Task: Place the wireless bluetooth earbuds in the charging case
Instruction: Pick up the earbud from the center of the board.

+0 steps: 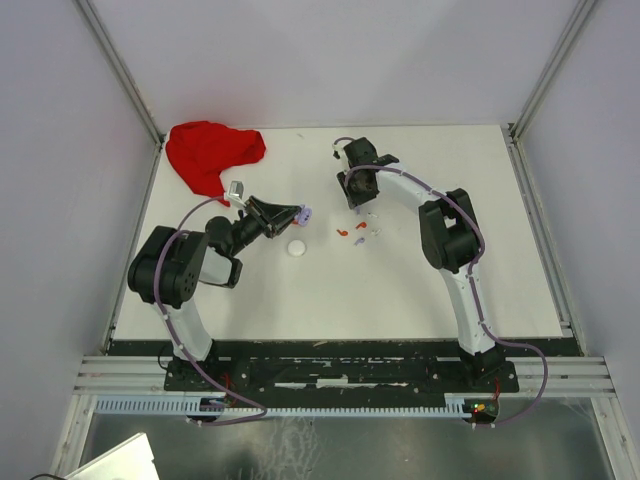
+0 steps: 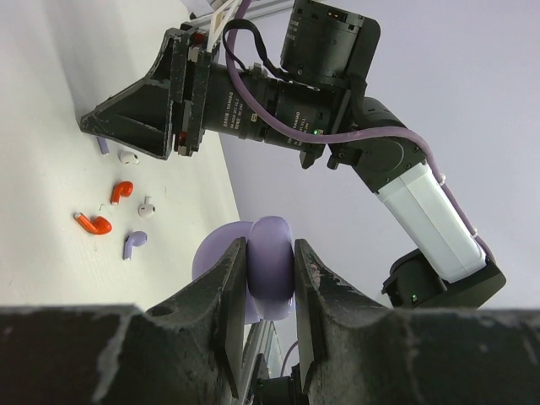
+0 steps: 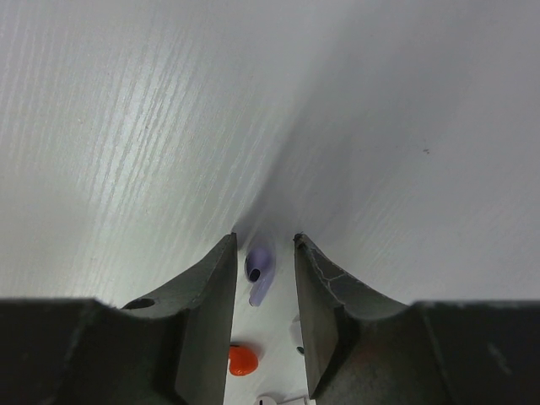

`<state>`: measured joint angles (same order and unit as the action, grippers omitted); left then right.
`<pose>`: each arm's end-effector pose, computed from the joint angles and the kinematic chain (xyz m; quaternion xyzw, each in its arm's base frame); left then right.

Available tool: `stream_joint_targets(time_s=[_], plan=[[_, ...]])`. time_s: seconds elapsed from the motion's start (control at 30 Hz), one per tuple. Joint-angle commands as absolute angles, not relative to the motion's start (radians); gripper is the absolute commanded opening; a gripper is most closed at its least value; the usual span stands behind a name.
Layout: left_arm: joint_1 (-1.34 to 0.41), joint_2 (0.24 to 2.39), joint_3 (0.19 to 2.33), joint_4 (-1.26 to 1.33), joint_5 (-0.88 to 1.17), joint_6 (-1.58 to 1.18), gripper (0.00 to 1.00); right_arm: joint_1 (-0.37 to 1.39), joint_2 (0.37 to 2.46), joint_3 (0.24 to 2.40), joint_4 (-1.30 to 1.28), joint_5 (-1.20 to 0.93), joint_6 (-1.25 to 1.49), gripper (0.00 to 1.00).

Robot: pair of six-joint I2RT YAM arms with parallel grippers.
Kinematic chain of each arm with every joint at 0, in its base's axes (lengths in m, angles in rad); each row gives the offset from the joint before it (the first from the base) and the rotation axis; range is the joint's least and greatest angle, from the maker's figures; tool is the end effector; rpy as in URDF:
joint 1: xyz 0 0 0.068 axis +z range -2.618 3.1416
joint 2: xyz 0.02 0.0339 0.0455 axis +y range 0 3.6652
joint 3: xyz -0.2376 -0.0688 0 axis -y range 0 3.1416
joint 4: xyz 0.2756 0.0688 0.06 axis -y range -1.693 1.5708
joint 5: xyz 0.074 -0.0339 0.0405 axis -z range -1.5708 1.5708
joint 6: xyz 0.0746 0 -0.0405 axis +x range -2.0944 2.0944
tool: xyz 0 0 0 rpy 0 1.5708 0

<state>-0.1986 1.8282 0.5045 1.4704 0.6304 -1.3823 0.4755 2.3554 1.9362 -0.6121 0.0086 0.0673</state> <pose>0.3236 -0.1100 0.1103 -0.1518 0.6465 -0.6540 0.3624 0.4807 0.2468 0.0968 -0.1942 0.9441 0.0674 0.2578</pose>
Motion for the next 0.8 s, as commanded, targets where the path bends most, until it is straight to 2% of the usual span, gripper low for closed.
stream_joint_targets(time_s=[0.0,0.77], plan=[[-0.200,1.839,0.496,1.562,0.640,-1.425,0.03,0.476,2.335,1.900,-0.669,0.022,0.081,0.41],[-0.200,1.853,0.495,1.581,0.643,-1.436,0.03,0.478,2.339,1.904,-0.692,0.041,0.083,0.34]])
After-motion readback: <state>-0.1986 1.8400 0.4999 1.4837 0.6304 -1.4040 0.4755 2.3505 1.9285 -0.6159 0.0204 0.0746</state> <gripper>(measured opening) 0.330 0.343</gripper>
